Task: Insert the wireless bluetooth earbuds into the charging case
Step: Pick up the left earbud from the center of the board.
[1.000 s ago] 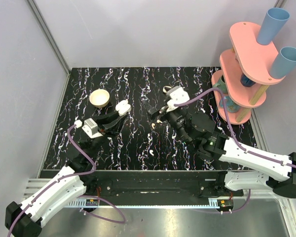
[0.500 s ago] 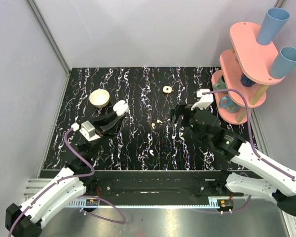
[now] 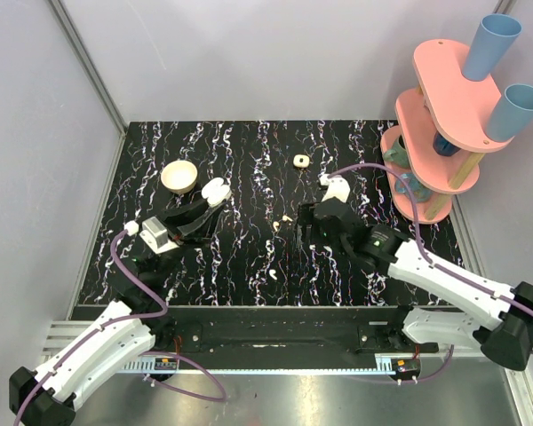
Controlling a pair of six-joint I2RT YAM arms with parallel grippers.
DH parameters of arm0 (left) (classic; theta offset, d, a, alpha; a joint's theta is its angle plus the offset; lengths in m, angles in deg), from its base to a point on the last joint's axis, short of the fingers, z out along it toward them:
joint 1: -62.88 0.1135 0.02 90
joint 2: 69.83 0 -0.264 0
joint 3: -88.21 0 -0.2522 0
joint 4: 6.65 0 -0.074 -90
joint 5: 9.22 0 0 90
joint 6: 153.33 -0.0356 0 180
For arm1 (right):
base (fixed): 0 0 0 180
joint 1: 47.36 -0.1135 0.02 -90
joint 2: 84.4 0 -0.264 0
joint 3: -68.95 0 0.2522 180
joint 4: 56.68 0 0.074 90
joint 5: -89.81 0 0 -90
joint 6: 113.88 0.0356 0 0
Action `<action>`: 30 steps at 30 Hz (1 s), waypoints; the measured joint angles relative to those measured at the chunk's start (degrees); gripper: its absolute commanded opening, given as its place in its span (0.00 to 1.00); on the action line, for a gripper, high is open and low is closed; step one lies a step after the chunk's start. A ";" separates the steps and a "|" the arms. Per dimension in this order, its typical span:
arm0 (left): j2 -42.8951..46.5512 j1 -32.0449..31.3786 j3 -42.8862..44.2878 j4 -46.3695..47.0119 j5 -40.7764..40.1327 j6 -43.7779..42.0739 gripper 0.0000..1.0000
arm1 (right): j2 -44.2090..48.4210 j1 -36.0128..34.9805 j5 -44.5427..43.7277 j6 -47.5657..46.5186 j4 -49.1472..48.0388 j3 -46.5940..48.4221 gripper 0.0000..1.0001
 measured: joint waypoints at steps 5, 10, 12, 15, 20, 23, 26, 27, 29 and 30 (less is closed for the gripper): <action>0.61 0.00 0.00 -0.20 -0.20 -0.02 0.00 | -4.52 0.39 2.80 0.35 0.20 0.22 0.80; 2.86 0.00 0.00 -0.68 -0.59 -0.66 0.00 | -11.87 0.63 7.72 -0.20 -0.37 1.97 0.80; 3.58 0.00 0.00 -1.05 -0.92 -1.18 0.00 | -14.10 0.66 9.70 -0.57 -0.90 2.14 0.80; 4.24 0.00 0.00 -1.42 -1.40 -2.01 0.00 | -15.93 0.68 12.04 -0.92 -1.44 2.14 0.79; 4.26 0.00 -0.98 -1.07 -2.27 -2.58 0.00 | -19.52 0.70 16.96 -1.20 -2.97 2.64 0.72; 4.20 0.00 -1.75 -0.74 -2.84 -2.62 0.00 | -22.14 0.70 20.68 -1.99 -3.76 3.30 0.70; 4.09 0.00 -2.38 0.09 -3.08 -2.58 0.00 | -24.85 0.63 23.61 -3.69 -4.24 4.52 0.70; 4.09 0.00 -2.56 0.42 -3.08 -2.58 0.00 | -25.73 0.63 23.98 -4.09 -4.20 5.09 0.69; 4.07 0.00 -2.60 0.59 -3.21 -2.58 0.00 | -27.52 0.63 24.13 -4.35 -3.58 6.82 0.69; 4.09 0.00 -2.60 0.68 -3.28 -2.58 0.00 | -28.59 0.63 24.02 -4.28 -3.37 8.00 0.68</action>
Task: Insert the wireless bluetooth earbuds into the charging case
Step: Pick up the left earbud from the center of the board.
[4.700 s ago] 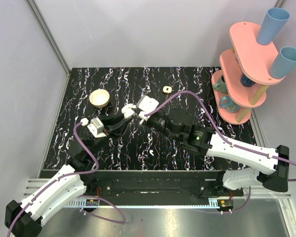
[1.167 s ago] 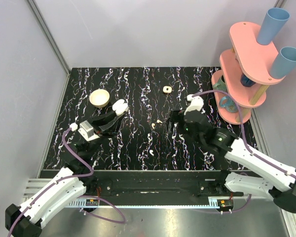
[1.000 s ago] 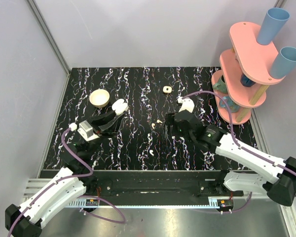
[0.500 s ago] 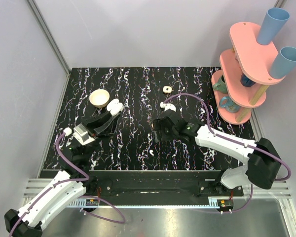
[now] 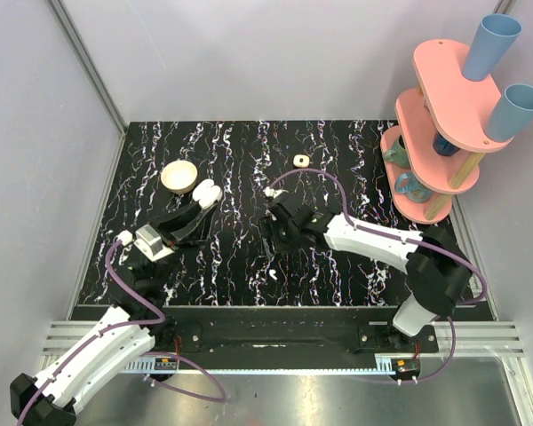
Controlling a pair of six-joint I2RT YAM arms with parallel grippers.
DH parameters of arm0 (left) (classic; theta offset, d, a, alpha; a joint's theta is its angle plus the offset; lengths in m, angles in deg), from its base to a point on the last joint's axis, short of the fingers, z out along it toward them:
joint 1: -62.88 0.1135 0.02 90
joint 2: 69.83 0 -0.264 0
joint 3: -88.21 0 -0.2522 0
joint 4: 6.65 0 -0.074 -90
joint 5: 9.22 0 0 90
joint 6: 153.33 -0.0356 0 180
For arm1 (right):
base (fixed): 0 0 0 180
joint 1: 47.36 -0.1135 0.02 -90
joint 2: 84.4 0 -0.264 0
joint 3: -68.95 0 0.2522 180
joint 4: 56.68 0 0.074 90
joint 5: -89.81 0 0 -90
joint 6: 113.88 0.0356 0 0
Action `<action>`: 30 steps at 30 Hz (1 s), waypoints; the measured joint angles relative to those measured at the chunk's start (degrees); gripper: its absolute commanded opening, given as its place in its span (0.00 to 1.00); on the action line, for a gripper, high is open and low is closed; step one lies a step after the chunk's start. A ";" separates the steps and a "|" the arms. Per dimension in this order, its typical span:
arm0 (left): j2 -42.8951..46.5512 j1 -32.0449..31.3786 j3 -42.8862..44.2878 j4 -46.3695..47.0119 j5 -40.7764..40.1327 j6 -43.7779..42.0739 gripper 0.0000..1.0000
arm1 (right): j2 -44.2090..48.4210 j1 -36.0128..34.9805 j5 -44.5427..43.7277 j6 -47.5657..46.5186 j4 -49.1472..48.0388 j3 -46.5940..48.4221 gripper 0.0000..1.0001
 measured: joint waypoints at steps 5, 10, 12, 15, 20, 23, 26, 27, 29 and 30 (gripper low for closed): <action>0.13 0.00 -0.07 0.07 -1.01 -0.04 0.00 | -3.48 -0.61 -1.75 2.34 1.03 3.21 0.68; 1.03 0.00 -0.07 0.00 -2.05 -0.46 0.00 | -4.96 -3.54 -5.03 5.31 2.62 3.26 0.67; 1.14 0.00 -0.07 -0.02 -2.34 -0.50 0.00 | -5.51 -4.63 -5.64 6.08 3.04 3.26 0.66; 1.11 0.00 -0.07 -0.02 -2.38 -0.50 0.00 | -6.51 -5.42 -6.54 7.04 3.56 3.26 0.65; 1.11 0.00 -0.07 -0.02 -2.58 -0.50 0.00 | -7.63 -5.77 -8.04 8.50 4.28 3.23 0.63; 1.11 0.00 -0.07 -0.02 -2.60 -0.48 0.00 | -7.96 -6.23 -8.63 9.27 4.48 3.23 0.61; 1.11 0.00 -0.07 -0.04 -2.64 -0.46 0.00 | -8.76 -6.88 -9.27 9.84 4.50 3.23 0.61; 1.11 0.00 -0.07 -0.04 -2.64 -0.46 0.00 | -9.20 -7.13 -9.29 9.99 4.50 3.23 0.60; 1.11 0.00 -0.07 -0.04 -2.69 -0.46 0.00 | -9.99 -7.45 -9.27 10.27 4.57 3.23 0.59; 1.11 0.00 -0.07 -0.02 -2.73 -0.46 0.00 | -10.45 -7.58 -9.27 10.56 4.59 3.23 0.59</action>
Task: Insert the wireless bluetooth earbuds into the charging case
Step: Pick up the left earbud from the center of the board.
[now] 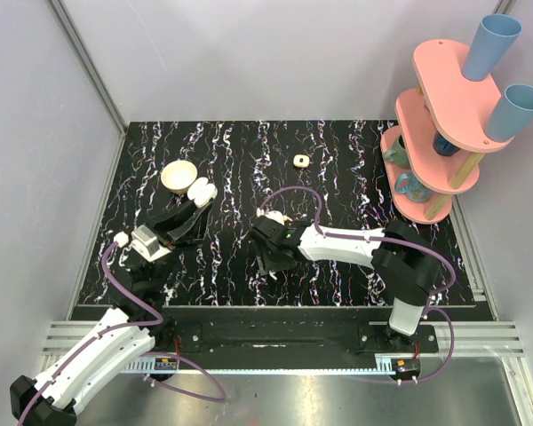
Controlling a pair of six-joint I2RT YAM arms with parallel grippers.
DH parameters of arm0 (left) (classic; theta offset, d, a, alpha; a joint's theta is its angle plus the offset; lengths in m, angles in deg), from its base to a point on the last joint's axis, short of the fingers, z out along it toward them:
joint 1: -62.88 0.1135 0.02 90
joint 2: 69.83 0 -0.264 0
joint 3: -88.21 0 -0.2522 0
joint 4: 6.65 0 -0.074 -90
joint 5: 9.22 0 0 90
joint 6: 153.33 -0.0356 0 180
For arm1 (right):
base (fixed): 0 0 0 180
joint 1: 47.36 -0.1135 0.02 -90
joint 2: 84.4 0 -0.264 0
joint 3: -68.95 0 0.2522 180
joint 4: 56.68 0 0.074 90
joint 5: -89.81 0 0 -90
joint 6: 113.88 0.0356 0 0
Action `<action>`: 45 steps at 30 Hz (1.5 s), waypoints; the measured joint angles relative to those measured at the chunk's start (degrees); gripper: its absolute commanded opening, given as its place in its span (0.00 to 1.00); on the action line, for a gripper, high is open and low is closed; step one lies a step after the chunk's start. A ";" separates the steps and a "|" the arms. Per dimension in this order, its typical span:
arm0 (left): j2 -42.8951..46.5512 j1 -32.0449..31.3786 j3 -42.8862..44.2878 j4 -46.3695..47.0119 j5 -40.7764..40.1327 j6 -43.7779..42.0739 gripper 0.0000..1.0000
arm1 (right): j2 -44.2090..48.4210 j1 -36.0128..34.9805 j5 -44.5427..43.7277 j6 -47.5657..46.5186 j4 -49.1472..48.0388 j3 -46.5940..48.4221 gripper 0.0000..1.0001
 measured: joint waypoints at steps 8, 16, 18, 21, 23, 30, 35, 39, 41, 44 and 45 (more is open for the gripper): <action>0.00 0.00 0.00 0.00 -0.13 0.00 0.00 | -1.92 -0.13 -0.11 0.63 0.46 0.02 0.56; 0.00 0.00 -0.31 0.00 -0.31 0.00 0.00 | -3.63 -0.85 -0.59 -2.97 0.61 1.51 0.54; -0.02 0.00 -0.46 0.00 -0.31 0.02 0.00 | -3.72 -1.01 -1.11 -3.85 0.68 1.57 0.53; -0.04 0.00 -0.61 0.02 -0.33 0.00 0.00 | -3.72 -1.07 -1.73 -4.83 0.70 1.57 0.50; -0.09 0.00 -0.61 0.02 -0.37 0.02 0.00 | -3.74 -1.11 -2.05 -5.55 0.74 1.57 0.50; -0.72 0.00 -0.61 0.09 -0.35 0.04 0.00 | -4.20 -1.88 -2.97 -8.90 0.85 1.84 0.44; -1.14 0.00 -0.63 0.24 -0.33 0.07 0.00 | -4.48 -2.43 -3.26 -10.43 0.83 2.14 0.40; -1.14 0.00 -0.63 0.61 -0.35 0.07 0.00 | -4.52 -2.49 -3.45 -10.84 0.83 2.16 0.36; -1.14 0.00 -0.63 0.74 -0.35 0.07 0.00 | -4.52 -2.49 -3.50 -10.97 0.83 2.16 0.36; -1.14 0.00 -0.63 0.90 -0.35 0.07 0.00 | -4.52 -2.49 -3.52 -10.99 0.83 2.16 0.34; -1.14 0.00 -0.63 0.90 -0.35 0.07 0.00 | -4.52 -2.49 -3.52 -10.99 0.83 2.16 0.31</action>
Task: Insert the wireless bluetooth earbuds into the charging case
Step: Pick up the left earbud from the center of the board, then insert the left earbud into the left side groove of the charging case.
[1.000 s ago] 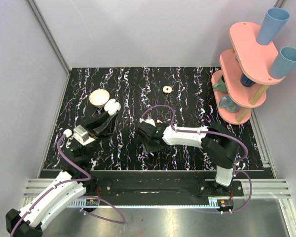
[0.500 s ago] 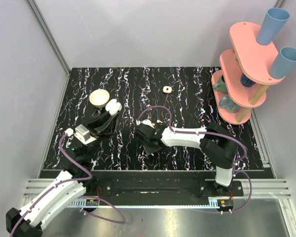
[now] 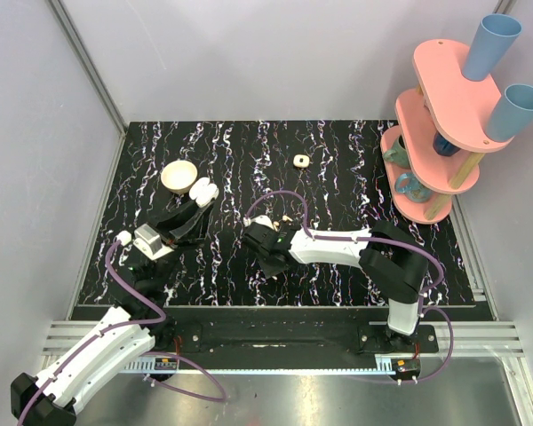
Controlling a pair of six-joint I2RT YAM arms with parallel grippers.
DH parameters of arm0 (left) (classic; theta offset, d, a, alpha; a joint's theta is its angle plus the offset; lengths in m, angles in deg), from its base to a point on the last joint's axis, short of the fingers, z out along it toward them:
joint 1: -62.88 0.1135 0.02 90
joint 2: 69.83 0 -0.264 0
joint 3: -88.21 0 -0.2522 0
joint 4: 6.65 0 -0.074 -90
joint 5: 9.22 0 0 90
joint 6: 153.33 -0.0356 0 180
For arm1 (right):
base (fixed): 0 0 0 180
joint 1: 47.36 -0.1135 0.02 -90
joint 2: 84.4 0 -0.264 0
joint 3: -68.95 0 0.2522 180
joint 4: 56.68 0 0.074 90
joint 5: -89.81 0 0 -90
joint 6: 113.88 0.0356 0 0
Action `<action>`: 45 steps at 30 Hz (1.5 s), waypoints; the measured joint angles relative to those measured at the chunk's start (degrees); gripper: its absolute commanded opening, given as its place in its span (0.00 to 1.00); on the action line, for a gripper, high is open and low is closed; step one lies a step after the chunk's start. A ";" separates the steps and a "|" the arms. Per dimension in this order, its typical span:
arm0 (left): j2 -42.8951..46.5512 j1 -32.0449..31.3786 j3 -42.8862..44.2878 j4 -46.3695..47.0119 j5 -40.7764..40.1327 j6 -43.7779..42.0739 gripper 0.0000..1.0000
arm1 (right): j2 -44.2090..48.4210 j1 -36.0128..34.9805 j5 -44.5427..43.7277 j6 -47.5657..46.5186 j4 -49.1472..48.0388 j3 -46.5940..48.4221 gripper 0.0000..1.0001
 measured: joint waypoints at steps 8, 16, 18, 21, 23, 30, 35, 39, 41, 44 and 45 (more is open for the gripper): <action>0.00 0.00 0.00 0.00 0.00 0.26 0.00 | 0.00 0.00 -0.11 0.00 0.00 0.00 0.25; 0.02 0.00 0.00 -0.04 -0.04 0.44 0.00 | 0.28 -0.09 -2.23 0.15 0.04 -0.02 0.21; 0.02 0.00 0.00 -0.04 -0.09 0.44 0.00 | 1.16 -0.09 -3.19 0.28 0.07 -0.02 0.20; 0.02 0.00 0.00 -0.04 -0.09 0.44 0.00 | 4.00 -0.11 -5.09 0.74 0.02 -0.17 0.19; 0.02 0.00 0.00 -0.04 -0.11 0.44 0.00 | 7.63 -0.11 -7.19 1.20 -0.02 -0.52 0.19; 0.02 0.00 0.00 -0.04 -0.57 0.59 0.00 | 22.14 -0.17 -16.06 2.10 -3.74 -1.99 0.18; -0.28 0.00 0.00 0.26 -0.76 1.14 0.00 | 32.68 -1.01 -22.91 -1.57 -13.20 -4.87 0.17; -1.68 0.00 0.00 0.98 -0.68 1.53 0.00 | 36.81 -3.21 -27.87 -8.13 -25.24 -5.16 0.16; -2.86 0.00 0.00 1.57 -0.13 1.70 0.00 | 37.31 -4.28 -29.57 -11.45 -31.78 -5.20 0.16; -4.48 0.00 -0.22 2.89 0.76 2.08 0.00 | 37.16 -5.75 -31.08 -16.76 -41.62 -5.33 0.16; -5.07 0.00 -0.35 3.45 1.03 2.25 0.00 | 37.03 -6.34 -31.32 -18.71 -45.64 -5.66 0.16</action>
